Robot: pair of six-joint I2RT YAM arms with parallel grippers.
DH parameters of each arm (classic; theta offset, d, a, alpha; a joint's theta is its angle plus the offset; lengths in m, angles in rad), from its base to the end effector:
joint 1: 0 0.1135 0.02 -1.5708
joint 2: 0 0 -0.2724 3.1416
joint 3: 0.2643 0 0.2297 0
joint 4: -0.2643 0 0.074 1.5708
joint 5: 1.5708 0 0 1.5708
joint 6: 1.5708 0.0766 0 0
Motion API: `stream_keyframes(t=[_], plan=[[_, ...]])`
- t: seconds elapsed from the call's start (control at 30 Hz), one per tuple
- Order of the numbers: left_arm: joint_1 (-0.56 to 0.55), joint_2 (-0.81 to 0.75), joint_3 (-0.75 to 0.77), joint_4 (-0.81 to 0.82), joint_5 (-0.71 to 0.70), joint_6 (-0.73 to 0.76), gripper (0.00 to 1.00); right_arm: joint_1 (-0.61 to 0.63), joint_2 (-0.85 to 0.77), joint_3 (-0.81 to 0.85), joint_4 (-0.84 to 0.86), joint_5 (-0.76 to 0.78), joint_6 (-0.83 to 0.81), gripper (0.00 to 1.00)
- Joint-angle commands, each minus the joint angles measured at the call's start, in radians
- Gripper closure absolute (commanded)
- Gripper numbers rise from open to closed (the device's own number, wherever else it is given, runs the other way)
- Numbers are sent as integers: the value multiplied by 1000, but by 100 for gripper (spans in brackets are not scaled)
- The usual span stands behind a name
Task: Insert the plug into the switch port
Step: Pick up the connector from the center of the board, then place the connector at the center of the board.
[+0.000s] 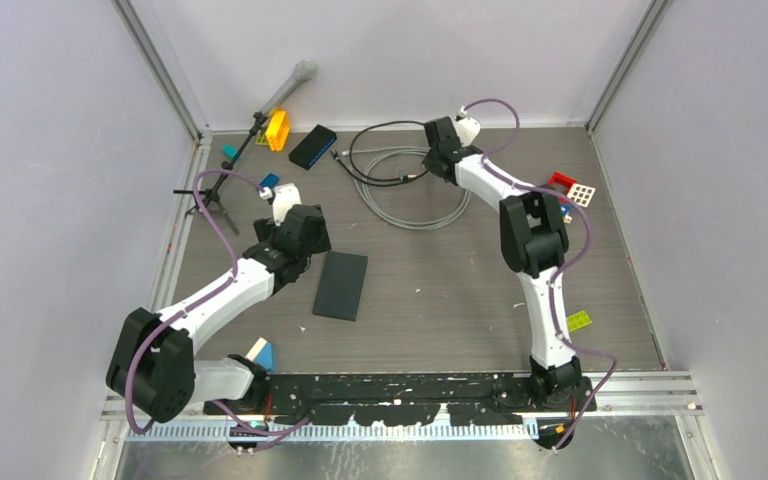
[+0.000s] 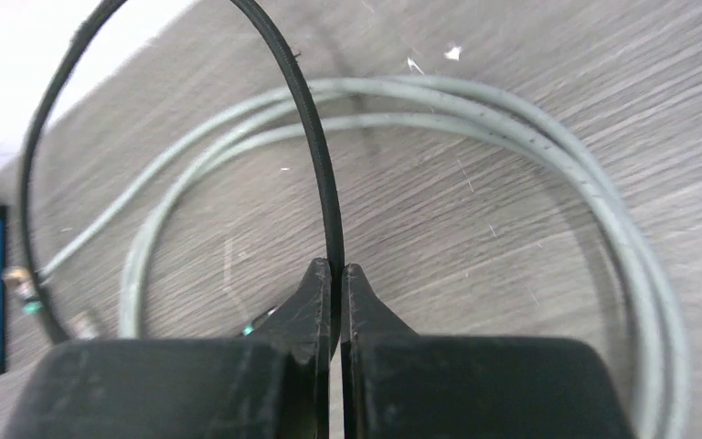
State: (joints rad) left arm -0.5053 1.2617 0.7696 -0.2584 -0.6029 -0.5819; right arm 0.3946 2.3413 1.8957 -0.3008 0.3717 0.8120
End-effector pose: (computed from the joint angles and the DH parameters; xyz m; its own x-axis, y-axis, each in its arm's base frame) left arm 0.2496 -0.0884 0.2276 -0.5183 -0.2307 -0.8235 -0.2980 0.9513 -0.0789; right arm 0.5114 0.1828 0.1688 -0.5126 0.5189 -0.6841 0.3778 0.8517 0.3631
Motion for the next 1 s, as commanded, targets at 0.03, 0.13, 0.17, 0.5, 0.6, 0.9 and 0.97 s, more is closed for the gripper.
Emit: stream_keyframes(t=[0.03,0.13,0.17,0.5,0.6,0.9,0.97], plan=[[4,-42,13,13,-76,-6,4,1,-368,-68,119,38,-85,99],[4,-92,-15,18,-101,-20,4,1,-501,-137,119,26,-102,100],[4,-117,-26,21,-112,-24,4,1,-545,-168,112,23,-104,100],[4,-330,-139,73,-214,-40,5,15,-954,-435,28,-26,-132,100],[4,-314,-123,48,-226,-46,5,26,-1062,-501,-56,-33,-136,100],[4,-300,-113,25,-247,-57,4,56,-1415,-847,-347,-166,-25,99],[4,-295,-110,26,-245,-54,4,59,-1494,-930,-403,-199,14,99]])
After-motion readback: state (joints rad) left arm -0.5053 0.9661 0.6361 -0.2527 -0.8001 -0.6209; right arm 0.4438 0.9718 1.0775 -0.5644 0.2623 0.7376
